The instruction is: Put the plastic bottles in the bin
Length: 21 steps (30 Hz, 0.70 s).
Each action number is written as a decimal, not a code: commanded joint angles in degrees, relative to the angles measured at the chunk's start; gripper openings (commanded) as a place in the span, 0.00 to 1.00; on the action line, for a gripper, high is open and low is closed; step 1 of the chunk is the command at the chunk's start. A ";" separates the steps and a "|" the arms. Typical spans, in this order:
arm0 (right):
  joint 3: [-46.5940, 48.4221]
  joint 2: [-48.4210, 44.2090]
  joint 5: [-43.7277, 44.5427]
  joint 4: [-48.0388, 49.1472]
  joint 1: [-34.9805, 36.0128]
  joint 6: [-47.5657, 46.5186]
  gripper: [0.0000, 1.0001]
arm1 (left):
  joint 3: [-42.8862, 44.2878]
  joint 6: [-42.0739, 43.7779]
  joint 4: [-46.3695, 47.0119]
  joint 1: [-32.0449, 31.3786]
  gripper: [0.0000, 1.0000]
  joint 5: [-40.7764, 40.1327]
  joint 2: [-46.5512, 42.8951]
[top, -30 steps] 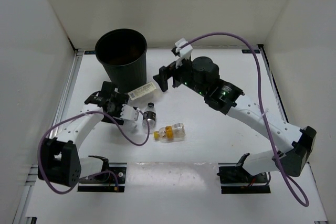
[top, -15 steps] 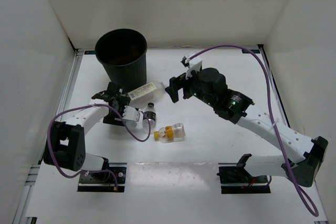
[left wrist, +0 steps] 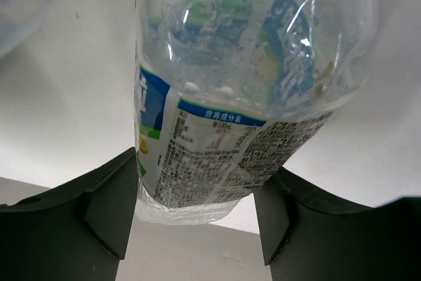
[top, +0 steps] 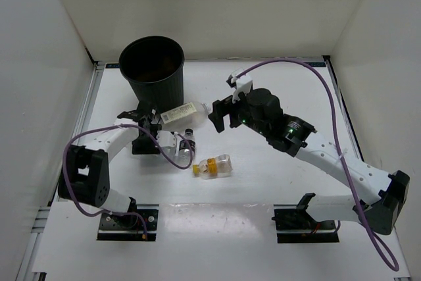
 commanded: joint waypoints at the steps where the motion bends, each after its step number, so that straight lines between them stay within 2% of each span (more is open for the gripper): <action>1: 1.31 -0.57 0.85 0.22 0.07 0.45 1.00 | 6.04 -7.50 -7.86 -0.26 0.23 2.14 -2.51; 3: 1.32 -0.04 0.85 0.22 0.07 0.45 1.00 | 10.52 -10.24 -12.50 -0.26 0.10 4.06 -3.03; 8: 0.09 1.09 0.32 -1.44 0.07 -1.73 1.00 | 15.19 -14.91 -18.15 -0.26 0.10 8.73 -7.16; 12: 0.09 3.56 -2.22 -5.75 0.07 -4.28 1.00 | 22.20 -17.28 -23.34 0.26 0.10 11.28 -11.29; 14: 0.09 4.27 -3.71 -7.16 0.07 -5.16 1.00 | 25.29 -18.60 -23.34 0.27 0.10 13.29 -12.52; 19: -1.58 4.79 -4.34 -5.84 0.07 -5.70 1.00 | 38.54 -29.66 -13.80 2.20 0.10 20.68 -15.60; 21: -1.58 5.40 -4.34 -5.84 0.07 -5.18 1.00 | 40.94 -33.18 -9.31 2.20 0.10 23.05 -16.21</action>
